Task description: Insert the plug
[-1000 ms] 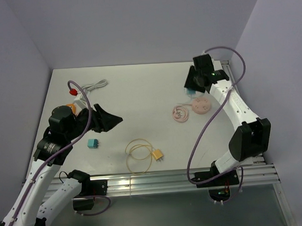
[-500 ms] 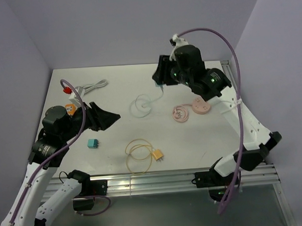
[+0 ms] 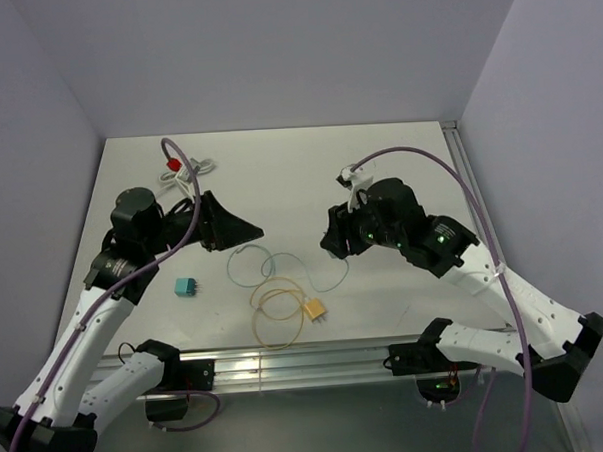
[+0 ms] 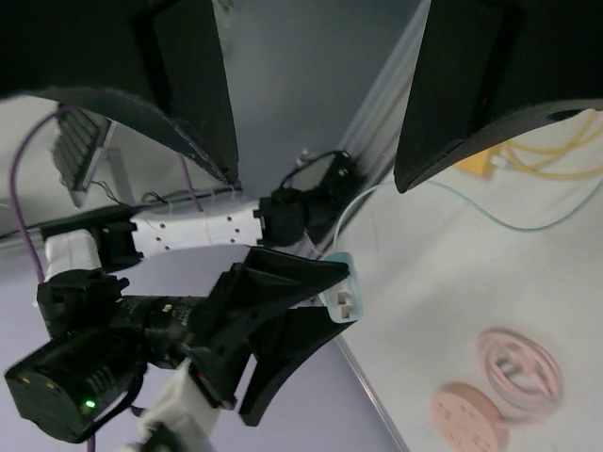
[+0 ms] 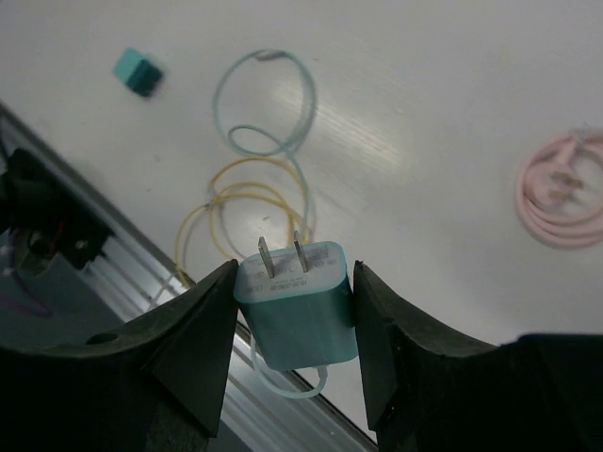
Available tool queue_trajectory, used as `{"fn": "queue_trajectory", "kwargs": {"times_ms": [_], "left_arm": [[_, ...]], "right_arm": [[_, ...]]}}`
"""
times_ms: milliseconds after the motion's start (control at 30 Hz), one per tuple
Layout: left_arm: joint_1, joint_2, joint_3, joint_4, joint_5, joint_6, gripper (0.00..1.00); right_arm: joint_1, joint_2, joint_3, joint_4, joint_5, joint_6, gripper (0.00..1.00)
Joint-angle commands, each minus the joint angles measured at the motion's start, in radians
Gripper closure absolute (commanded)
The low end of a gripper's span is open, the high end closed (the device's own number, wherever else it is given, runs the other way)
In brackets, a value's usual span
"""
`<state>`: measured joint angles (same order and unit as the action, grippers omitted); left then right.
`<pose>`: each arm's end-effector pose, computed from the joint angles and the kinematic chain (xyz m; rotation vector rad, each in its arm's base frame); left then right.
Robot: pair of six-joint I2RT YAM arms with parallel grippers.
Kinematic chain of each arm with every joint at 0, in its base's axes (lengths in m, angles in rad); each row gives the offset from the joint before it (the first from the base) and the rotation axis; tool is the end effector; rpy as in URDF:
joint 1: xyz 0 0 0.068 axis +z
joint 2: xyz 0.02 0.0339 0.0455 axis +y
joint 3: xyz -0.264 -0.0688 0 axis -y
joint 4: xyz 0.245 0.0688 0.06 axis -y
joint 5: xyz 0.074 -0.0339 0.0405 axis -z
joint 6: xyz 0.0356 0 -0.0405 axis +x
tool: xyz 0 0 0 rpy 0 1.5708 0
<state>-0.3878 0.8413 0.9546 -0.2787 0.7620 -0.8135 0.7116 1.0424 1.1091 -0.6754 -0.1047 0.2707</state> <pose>0.1565 -0.0905 0.3812 0.2225 1.9394 -1.4958 0.1620 0.1446 0.3551 -0.5532 2.1867 0.6592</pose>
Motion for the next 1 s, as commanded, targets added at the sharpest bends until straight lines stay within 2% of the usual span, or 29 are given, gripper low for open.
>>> {"fn": "queue_trajectory", "kwargs": {"times_ms": [0, 233, 433, 667, 967], "left_arm": [[-0.008, 0.062, -0.005, 0.121, 0.157, -0.084, 0.27], [-0.074, 0.133, 0.026, 0.023, 0.109, -0.056, 0.26], [-0.103, 0.177, 0.035, -0.031, 0.076, -0.055, 0.27], [-0.151, 0.232, 0.053, -0.108, 0.037, -0.004, 0.28], [-0.218, 0.262, 0.013, -0.031, 0.046, -0.046, 0.30]], "right_arm": [[0.063, -0.068, -0.015, 0.148, -0.096, -0.080, 1.00], [0.183, -0.035, -0.034, 0.207, -0.136, -0.155, 1.00], [0.282, 0.007, 0.004, 0.205, -0.104, -0.198, 1.00], [0.331, 0.031, 0.044, 0.177, -0.047, -0.222, 1.00], [0.347, 0.062, 0.080, 0.154, 0.007, -0.232, 1.00]]}}
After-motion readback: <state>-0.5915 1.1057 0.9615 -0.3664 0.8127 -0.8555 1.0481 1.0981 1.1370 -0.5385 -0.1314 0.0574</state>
